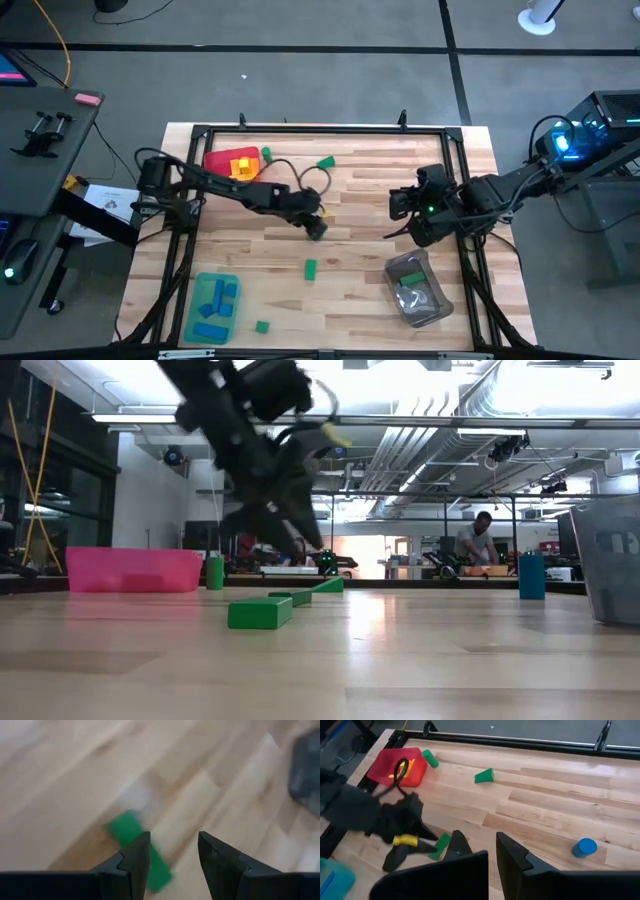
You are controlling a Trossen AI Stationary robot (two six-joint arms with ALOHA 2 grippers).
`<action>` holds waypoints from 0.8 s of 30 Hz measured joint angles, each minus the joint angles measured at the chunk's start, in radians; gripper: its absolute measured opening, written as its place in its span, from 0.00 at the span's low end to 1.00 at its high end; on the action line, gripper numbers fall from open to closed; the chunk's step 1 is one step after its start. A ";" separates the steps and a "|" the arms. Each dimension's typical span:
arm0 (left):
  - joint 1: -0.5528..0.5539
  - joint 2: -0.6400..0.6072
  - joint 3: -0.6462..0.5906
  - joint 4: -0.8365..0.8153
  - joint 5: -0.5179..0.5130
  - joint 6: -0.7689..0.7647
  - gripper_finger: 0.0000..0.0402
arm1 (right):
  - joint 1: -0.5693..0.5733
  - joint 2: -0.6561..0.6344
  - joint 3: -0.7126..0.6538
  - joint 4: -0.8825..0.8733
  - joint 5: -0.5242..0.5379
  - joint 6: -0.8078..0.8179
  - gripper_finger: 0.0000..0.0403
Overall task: Sort blocks
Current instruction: Put the green block into the black bin
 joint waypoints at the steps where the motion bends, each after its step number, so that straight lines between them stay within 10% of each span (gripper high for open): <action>1: -0.010 0.019 0.047 -0.051 -0.014 0.020 0.37 | -0.004 0.000 0.000 0.000 -0.001 0.000 0.00; 7: -0.046 0.124 0.237 -0.415 -0.266 0.028 0.37 | -0.006 0.000 0.000 0.006 -0.021 -0.003 0.00; 24: -0.050 0.175 0.210 -0.348 -0.216 -0.217 0.37 | -0.006 0.000 0.000 0.004 -0.044 -0.030 0.00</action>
